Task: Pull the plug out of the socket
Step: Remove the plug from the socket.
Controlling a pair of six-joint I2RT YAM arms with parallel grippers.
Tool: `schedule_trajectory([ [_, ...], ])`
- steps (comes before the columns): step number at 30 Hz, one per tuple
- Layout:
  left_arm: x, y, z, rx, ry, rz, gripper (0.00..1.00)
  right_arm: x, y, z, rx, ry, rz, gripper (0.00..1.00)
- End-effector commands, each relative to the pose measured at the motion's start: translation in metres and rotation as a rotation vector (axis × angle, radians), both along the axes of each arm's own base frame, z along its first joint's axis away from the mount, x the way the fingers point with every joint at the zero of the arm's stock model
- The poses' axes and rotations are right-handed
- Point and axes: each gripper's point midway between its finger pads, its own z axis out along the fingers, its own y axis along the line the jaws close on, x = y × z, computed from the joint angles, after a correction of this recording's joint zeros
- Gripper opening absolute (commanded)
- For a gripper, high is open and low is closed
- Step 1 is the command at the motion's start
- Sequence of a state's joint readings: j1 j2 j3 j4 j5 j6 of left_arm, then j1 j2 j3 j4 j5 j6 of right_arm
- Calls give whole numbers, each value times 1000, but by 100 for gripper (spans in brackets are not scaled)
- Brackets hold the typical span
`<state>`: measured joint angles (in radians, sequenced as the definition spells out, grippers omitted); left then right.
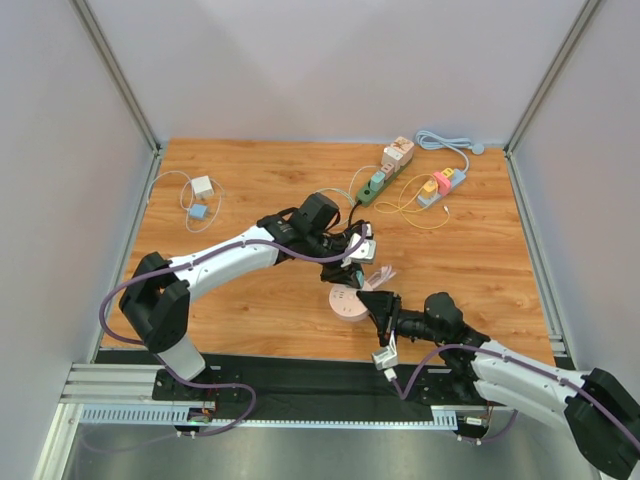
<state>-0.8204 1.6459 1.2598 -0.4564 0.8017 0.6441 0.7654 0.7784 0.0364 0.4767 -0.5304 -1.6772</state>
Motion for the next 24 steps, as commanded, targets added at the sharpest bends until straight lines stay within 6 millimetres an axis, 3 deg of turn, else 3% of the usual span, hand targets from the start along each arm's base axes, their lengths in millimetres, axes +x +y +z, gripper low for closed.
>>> schedule_trajectory([
  [1, 7, 3, 5, 22, -105, -29, 0, -6, 6, 36, 97, -115, 44, 0],
  [4, 12, 13, 21, 23, -195, -14, 0, -9, 4, 26, 45, -92, 51, 0],
  [5, 14, 16, 37, -1, -246, -1, 0, -12, 1, 9, -17, -37, 56, 0],
  [8, 18, 24, 64, -40, -359, 13, 0, -23, -5, -11, -72, -3, 85, 0],
  [13, 16, 34, 91, -84, -404, 26, 0, -21, -11, -14, -66, 13, 42, 0],
  [18, 17, 36, 92, -104, -320, 61, 0, -21, -12, -16, -82, 24, 42, 0],
  [21, 18, 40, 82, -81, -334, 61, 0, -26, -14, -27, -126, 61, 58, 0],
  [24, 32, 48, 82, -52, -436, 117, 0, -29, -14, -30, -158, 86, 72, 0],
])
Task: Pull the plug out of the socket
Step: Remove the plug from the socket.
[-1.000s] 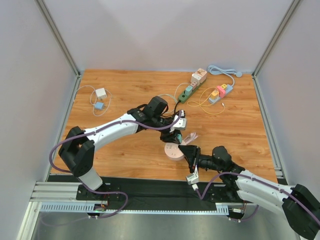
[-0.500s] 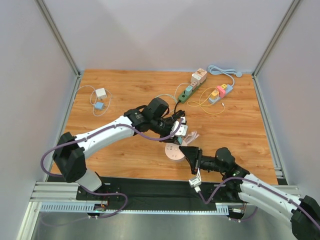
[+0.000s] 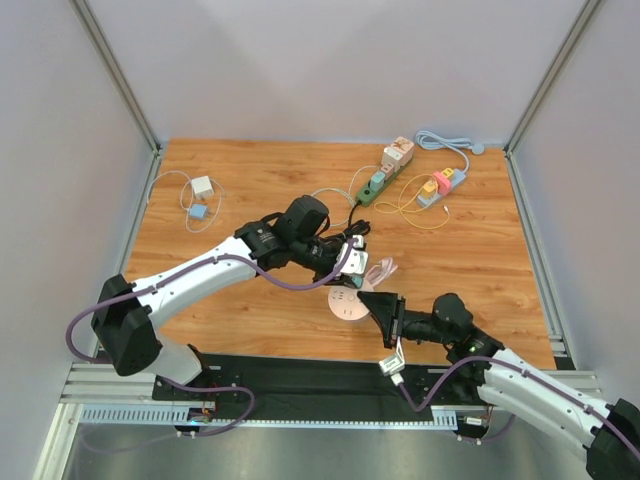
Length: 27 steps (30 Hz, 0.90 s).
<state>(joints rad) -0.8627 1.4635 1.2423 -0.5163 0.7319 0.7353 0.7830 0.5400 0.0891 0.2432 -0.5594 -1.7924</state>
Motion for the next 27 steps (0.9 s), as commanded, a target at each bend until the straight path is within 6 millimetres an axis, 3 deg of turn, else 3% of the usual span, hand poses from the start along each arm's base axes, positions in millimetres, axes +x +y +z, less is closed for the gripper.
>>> schedule_trajectory([
  [1, 52, 35, 32, -4, -257, 174, 0, -14, -14, -72, -202, 241, -3, 0],
  [6, 55, 40, 48, 5, -283, 192, 0, -14, -15, -79, -245, 254, -1, 0],
  [7, 48, 39, 41, 30, -231, 165, 0, -14, -15, -80, -251, 252, 3, 0],
  [8, 47, 34, 51, 16, -196, 167, 0, -15, -15, -81, -259, 254, 8, 0],
  [12, 27, 8, 56, -40, -8, 90, 0, -16, -15, -85, -280, 249, 18, 0],
  [13, 31, 2, 46, -11, 2, 100, 0, -15, -15, -85, -283, 245, 17, 0],
  [16, 38, -14, 38, 43, -34, 123, 0, -14, -15, -85, -287, 246, 11, 0],
  [18, 42, -23, 44, 52, -71, 135, 0, -15, -16, -85, -291, 248, 10, 0],
  [19, 43, -24, 37, 88, -83, 129, 0, -15, -16, -85, -294, 251, 10, 0],
  [21, 44, -27, 40, 107, -128, 129, 0, -15, -17, -85, -292, 250, 9, 0],
  [24, 55, -11, 32, 162, -203, 179, 0, -14, -18, -83, -278, 245, -3, 0],
  [26, 52, 1, 42, 136, -260, 180, 0, -14, -20, -82, -271, 242, -12, 0],
  [27, 49, 11, 24, 162, -247, 188, 0, -13, -20, -82, -266, 242, -17, 0],
])
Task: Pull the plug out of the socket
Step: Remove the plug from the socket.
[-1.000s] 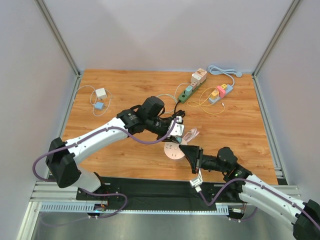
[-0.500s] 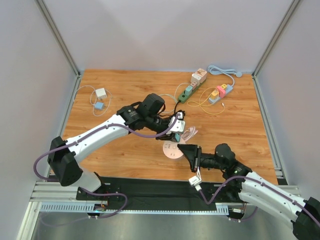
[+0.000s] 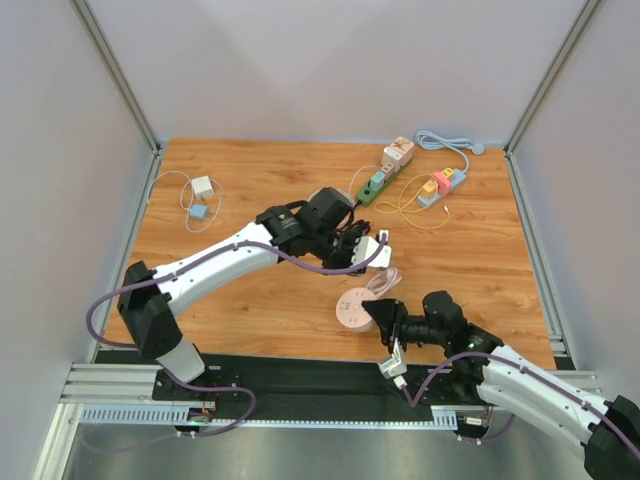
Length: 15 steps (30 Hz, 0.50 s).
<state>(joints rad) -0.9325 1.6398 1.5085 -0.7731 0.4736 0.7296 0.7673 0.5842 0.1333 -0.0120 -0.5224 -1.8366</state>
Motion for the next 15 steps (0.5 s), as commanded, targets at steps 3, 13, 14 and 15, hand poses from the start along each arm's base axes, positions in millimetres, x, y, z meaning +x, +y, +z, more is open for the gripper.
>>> schedule_trajectory([
  [3, 25, 33, 51, -178, -221, 92, 0, -18, -10, -34, -64, 111, 18, 0],
  [13, 74, 92, 54, -316, -99, 541, 0, -3, -13, -21, 0, 93, -77, 0],
  [14, 80, 103, 39, -312, -75, 610, 0, 1, -15, -20, 7, 102, -108, 0],
  [15, 100, 123, 46, -356, -94, 727, 0, 4, -16, -19, 23, 95, -125, 0],
])
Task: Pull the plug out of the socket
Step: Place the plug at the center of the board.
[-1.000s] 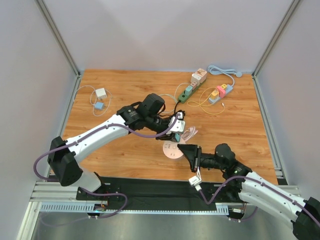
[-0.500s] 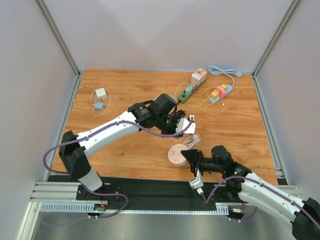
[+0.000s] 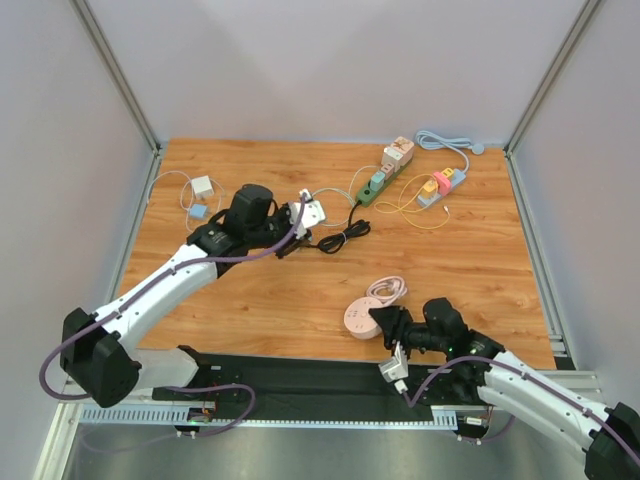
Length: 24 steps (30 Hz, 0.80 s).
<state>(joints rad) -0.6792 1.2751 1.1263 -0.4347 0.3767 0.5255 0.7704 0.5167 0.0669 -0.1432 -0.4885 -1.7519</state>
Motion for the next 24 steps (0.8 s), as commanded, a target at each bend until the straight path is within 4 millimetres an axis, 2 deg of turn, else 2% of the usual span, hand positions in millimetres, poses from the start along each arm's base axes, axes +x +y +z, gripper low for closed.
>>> schedule_trajectory([
  [1, 42, 39, 12, -197, 61, 360, 0, 20, 3, 32, 119, -82, -88, 0],
  [2, 53, 60, -1, -204, 92, 466, 0, 26, 0, 32, 129, -94, -126, 0],
  [4, 65, 82, -5, -261, 117, 610, 0, 34, -2, 40, 177, -135, -170, 0],
  [5, 69, 100, -20, -258, 138, 683, 0, 40, -6, 43, 185, -145, -212, 0],
  [6, 78, 114, -21, -278, 115, 763, 0, 40, -10, 34, 175, -140, -231, 0],
  [14, 117, 209, -83, -336, 236, 1257, 0, 59, -26, 45, 228, -158, -379, 0],
  [16, 125, 223, -100, -365, 276, 1342, 0, 61, -28, 49, 249, -161, -403, 0],
  [17, 128, 238, -106, -377, 283, 1392, 0, 64, -31, 53, 261, -171, -428, 0],
  [18, 129, 244, -119, -371, 320, 1420, 0, 65, -33, 52, 264, -171, -440, 0],
  [19, 135, 248, -121, -389, 317, 1427, 0, 67, -35, 54, 279, -172, -457, 0],
  [20, 142, 260, -117, -411, 323, 1455, 0, 69, -39, 54, 280, -179, -479, 0],
  [21, 145, 261, -126, -411, 368, 1453, 0, 69, -41, 52, 280, -180, -490, 0],
  [22, 149, 262, -126, -418, 374, 1454, 0, 71, -44, 51, 278, -184, -503, 0],
  [23, 150, 275, -125, -416, 380, 1487, 0, 72, -48, 48, 271, -185, -524, 0],
  [24, 151, 280, -130, -399, 393, 1505, 0, 74, -53, 43, 261, -183, -544, 0],
])
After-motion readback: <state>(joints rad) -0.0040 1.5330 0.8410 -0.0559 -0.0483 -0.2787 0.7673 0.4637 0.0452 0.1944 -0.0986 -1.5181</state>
